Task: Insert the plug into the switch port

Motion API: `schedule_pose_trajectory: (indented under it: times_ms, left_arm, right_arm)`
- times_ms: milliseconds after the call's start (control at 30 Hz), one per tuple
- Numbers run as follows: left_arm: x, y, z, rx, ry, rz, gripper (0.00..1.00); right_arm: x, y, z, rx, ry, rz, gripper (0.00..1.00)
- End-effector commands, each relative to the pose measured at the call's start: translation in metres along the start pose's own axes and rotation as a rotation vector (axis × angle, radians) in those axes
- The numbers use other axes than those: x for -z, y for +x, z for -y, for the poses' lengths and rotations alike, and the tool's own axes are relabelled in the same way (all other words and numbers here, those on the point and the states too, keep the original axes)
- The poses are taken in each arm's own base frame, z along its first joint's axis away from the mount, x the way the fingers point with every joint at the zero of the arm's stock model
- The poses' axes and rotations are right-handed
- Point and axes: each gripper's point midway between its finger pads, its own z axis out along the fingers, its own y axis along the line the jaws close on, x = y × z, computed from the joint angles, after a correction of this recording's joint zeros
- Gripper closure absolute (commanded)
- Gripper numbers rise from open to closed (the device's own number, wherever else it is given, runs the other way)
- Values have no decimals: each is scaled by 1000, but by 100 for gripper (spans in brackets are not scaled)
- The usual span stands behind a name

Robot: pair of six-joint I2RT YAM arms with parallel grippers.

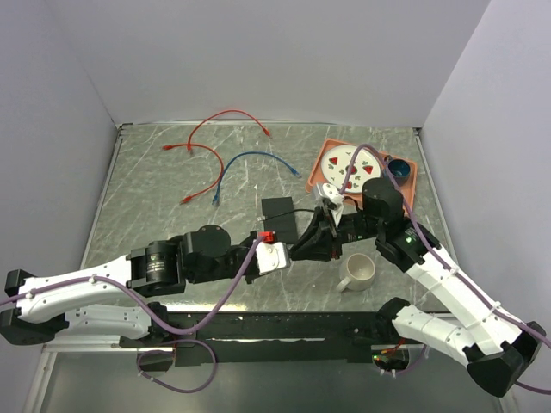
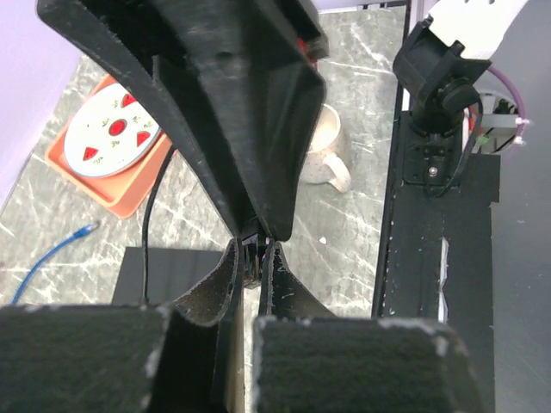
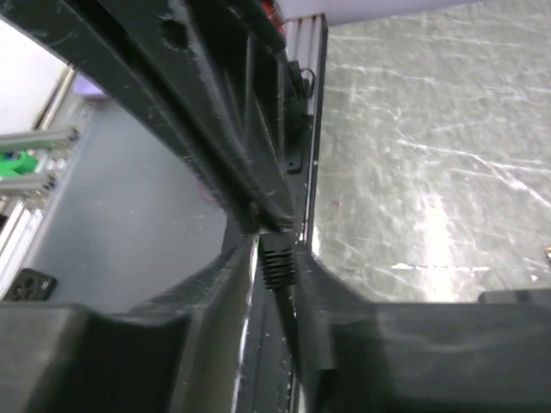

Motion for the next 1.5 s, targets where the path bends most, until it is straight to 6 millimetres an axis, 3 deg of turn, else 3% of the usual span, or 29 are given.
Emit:
schedule_pose_trajectory:
  times_ms: [0,33,200,233,300,333,433,533,567,700,733,800,833,867,933,967,1100,1233,1467]
  left_arm:
    - [3,-26,-8,-20,-33,71,99]
    - [3,-26,-8,-21,-34,70,99]
    - [6,-27,-14,-16,-68,80,99]
    - [7,-28,-17,-5,-88,85,94]
    - [10,-28,-35,43,-200,90,67]
    - [11,-28,-41,94,-243,96,32]
    - [14,-28,-59,213,-370,102,1]
    - [10,-28,-70,395,-422,90,1]
    - [13,-42,-76,446,-407,108,1]
    - [0,-44,-89,644,-291,89,3]
    - [-2,-53,-76,668,-176,107,3]
    - [-5,-61,-71,705,-78,142,3]
    - [-5,-62,-73,743,-49,154,3]
    - [-6,-65,-59,753,54,151,3]
    - [-6,-69,-55,786,125,161,3]
    - [-7,-70,-42,790,216,143,3]
    - [-8,-69,-27,820,325,132,3]
    - [-9,-67,-25,815,336,144,3]
    - [-28,-49,-17,889,383,64,2]
  right_arm:
    - [-3,-13,-13,8,-108,45,86]
    - [-3,-11,-13,-3,-115,43,100]
    - [-3,-7,-7,-13,-80,27,100]
    - [-3,-4,-5,-28,-59,20,100]
    - [2,-5,6,34,41,25,100]
    - [4,-2,9,36,69,19,100]
    - [14,-3,21,99,200,28,100]
    - [26,-2,34,155,332,33,100]
    - [32,-4,33,185,364,49,100]
    - [49,-12,38,319,481,114,100]
    - [51,-7,40,331,499,117,100]
    - [59,-12,35,385,530,153,100]
    - [63,-10,39,405,561,151,100]
    - [67,-13,35,429,574,164,100]
    - [69,-9,35,476,581,158,100]
    - [72,-11,29,505,583,175,100]
    - [79,-13,23,590,601,215,100]
    - [81,-10,20,610,607,223,100]
    - [79,-15,5,714,554,273,100]
